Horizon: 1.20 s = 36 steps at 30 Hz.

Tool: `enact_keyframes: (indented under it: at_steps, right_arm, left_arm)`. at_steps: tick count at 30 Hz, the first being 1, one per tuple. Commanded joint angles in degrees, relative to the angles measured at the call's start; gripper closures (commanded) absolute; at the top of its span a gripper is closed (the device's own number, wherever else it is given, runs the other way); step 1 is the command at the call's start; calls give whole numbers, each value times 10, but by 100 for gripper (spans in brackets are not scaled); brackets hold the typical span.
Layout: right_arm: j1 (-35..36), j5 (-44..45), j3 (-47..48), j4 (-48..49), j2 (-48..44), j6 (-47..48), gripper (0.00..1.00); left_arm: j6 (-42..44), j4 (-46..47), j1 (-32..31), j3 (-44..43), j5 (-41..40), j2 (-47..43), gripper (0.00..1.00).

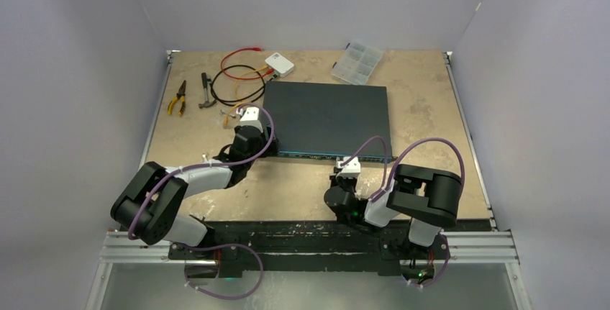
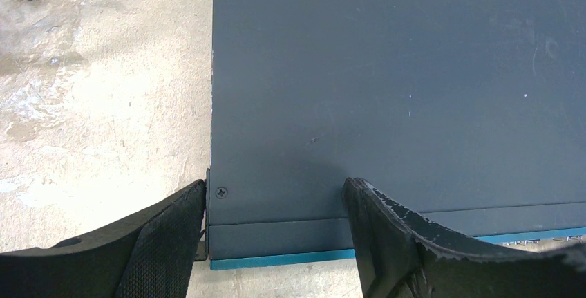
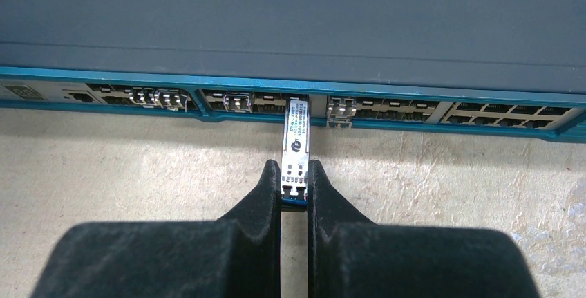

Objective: Insert the plug into the switch port

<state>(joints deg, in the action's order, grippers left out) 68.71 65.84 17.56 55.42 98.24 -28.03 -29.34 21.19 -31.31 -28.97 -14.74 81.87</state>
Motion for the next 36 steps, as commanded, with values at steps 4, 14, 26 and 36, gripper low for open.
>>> enact_keyframes:
  at_steps: [4, 14, 26, 36]
  right_arm:
    - [-6, 19, 8, 60, -7, 14, 100]
    - [-6, 13, -8, 117, -20, 54, 100]
    - [-6, -25, -12, 180, -7, 113, 100]
    - [-10, -44, -4, 183, 6, 125, 100]
  left_arm:
    - [-30, -82, -22, 25, 68, 20, 29]
    - [-29, -81, -22, 25, 68, 21, 29]
    - [-29, -84, -23, 26, 66, 16, 29]
    - [-29, -84, -24, 26, 64, 15, 29]
